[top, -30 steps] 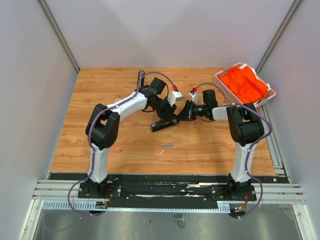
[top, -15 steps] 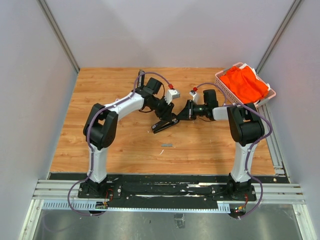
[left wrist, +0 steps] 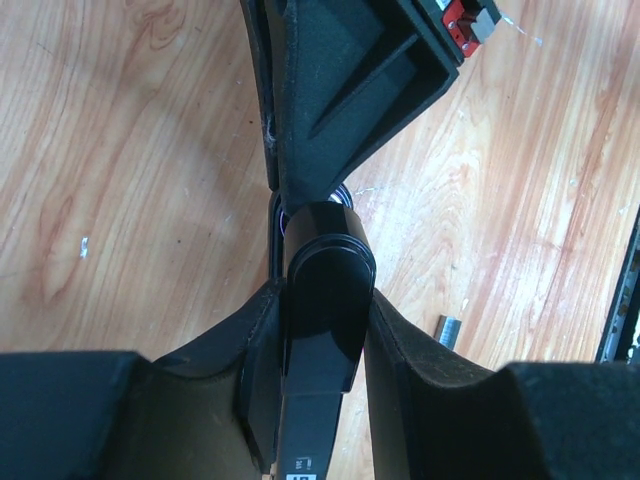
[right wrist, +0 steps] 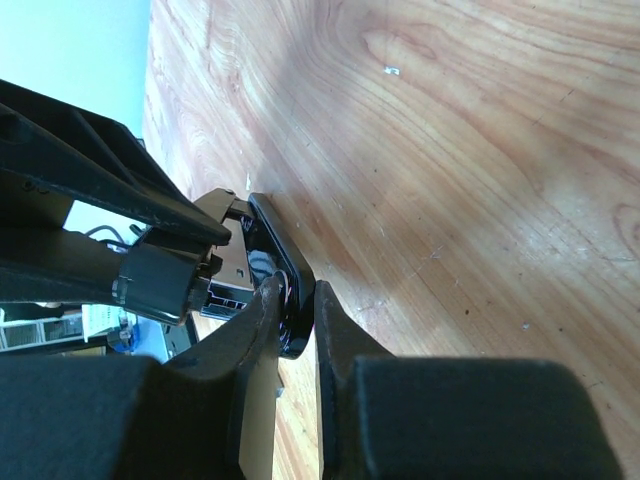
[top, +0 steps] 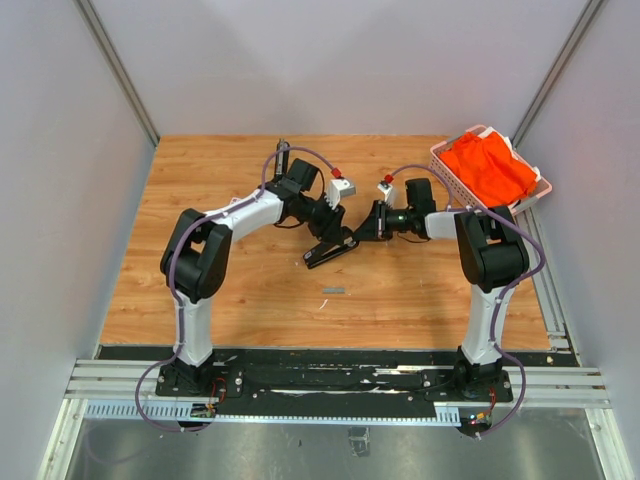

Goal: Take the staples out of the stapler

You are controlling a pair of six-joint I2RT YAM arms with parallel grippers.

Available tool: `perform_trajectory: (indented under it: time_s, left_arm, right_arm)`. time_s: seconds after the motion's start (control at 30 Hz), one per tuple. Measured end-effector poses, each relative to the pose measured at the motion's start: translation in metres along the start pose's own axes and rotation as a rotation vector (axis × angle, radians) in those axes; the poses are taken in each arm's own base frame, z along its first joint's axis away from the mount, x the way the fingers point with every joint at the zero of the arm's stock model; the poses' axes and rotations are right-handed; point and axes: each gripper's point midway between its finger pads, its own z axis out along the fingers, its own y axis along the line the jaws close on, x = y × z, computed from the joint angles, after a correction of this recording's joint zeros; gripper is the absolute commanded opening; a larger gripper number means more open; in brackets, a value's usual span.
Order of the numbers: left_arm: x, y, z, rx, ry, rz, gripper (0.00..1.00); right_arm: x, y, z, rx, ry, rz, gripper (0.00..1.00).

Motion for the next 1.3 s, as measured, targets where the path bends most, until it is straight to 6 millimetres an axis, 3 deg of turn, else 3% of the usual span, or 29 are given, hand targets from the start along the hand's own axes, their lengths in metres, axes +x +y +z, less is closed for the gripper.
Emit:
perform_trajectory:
  time_s: [0.33,1.3]
  left_arm:
    - [-0.021,0.001,-0.032,-0.015,-0.09,0.003,0.0]
    - [-0.013,-0.003,-0.004,-0.035,-0.027,0.023,0.0]
  right_arm:
    - [0.001,-0.029,-0.011,0.085,-0.011,0.037,0.0]
    - [0.007,-0.018,-0.004,0.096,0.023,-0.008,0.28]
